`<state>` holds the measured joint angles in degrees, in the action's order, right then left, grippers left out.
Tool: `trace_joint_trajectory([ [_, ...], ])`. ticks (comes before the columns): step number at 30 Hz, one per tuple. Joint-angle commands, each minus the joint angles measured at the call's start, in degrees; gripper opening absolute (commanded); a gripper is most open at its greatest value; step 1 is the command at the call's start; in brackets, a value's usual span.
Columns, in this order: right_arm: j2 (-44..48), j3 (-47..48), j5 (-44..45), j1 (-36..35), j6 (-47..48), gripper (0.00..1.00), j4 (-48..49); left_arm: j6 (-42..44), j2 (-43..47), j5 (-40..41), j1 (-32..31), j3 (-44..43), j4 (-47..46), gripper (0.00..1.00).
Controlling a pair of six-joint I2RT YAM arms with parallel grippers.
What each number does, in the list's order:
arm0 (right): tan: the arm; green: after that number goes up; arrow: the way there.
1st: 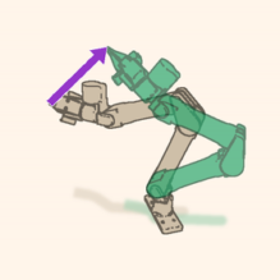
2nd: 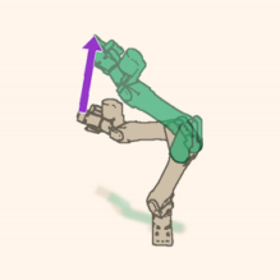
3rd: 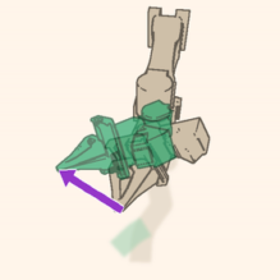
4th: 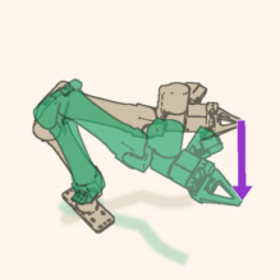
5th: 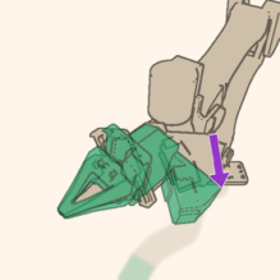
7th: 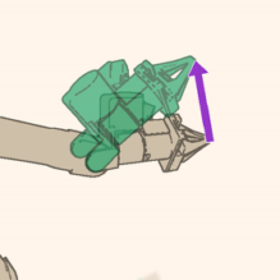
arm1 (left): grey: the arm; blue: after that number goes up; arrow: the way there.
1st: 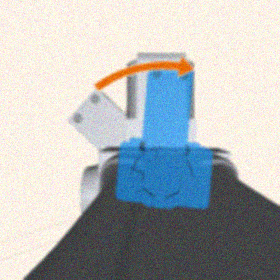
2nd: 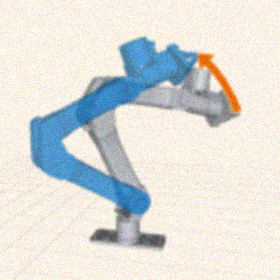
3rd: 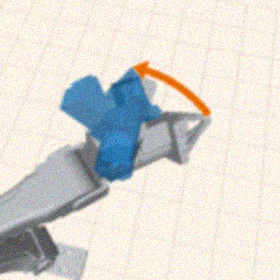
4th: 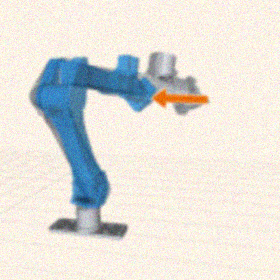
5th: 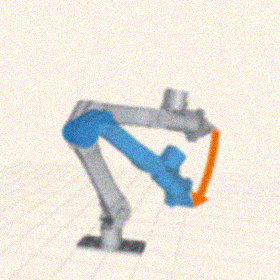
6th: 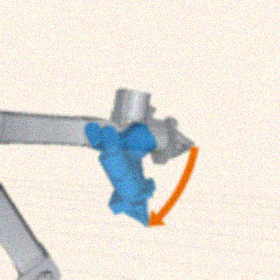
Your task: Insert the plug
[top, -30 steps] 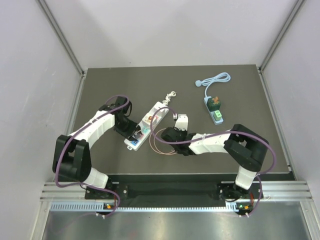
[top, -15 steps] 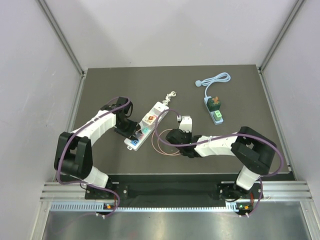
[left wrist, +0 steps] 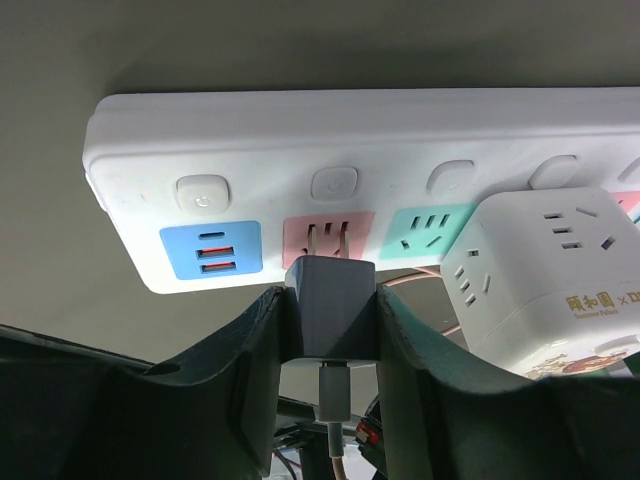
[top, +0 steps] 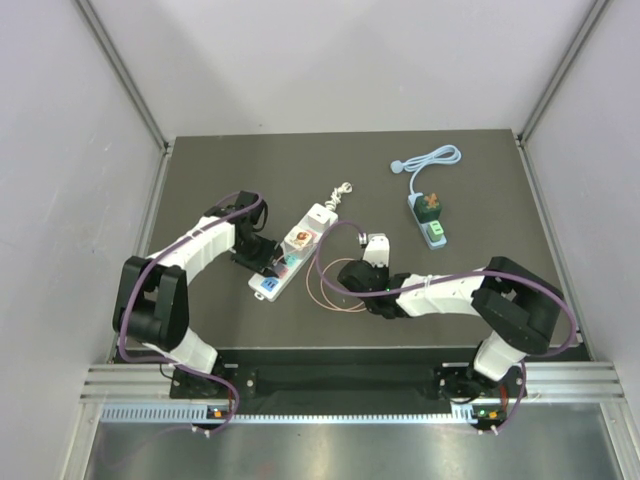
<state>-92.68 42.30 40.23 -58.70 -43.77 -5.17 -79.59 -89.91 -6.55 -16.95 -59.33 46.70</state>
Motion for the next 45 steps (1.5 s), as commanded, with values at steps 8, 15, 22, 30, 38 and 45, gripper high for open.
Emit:
trace_joint_trajectory([
  [8,1.9,-0.2,0.9,0.5,0.6,0.08,1.8,-0.1,-1.4,1.6,0.7,-2.1,-0.5,0.00],
  [15,1.7,0.2,0.6,0.5,0.6,0.08,1.7,0.1,-1.5,0.9,1.5,-1.0,-1.8,0.00],
  [22,2.4,0.0,0.7,0.5,0.6,0.08,1.6,0.4,-3.4,-0.1,2.4,2.2,-4.6,0.00],
  [30,2.8,0.0,0.7,0.4,0.6,0.08,1.5,1.0,-4.5,0.7,3.3,2.7,-5.1,0.00],
  [38,3.6,-0.4,0.1,0.5,2.0,0.08,1.8,4.0,-4.4,-1.8,6.0,3.6,-7.5,0.00],
  [45,4.8,0.1,-1.1,0.5,2.6,0.08,1.7,7.4,-6.9,-5.8,8.8,3.1,-8.5,0.00],
])
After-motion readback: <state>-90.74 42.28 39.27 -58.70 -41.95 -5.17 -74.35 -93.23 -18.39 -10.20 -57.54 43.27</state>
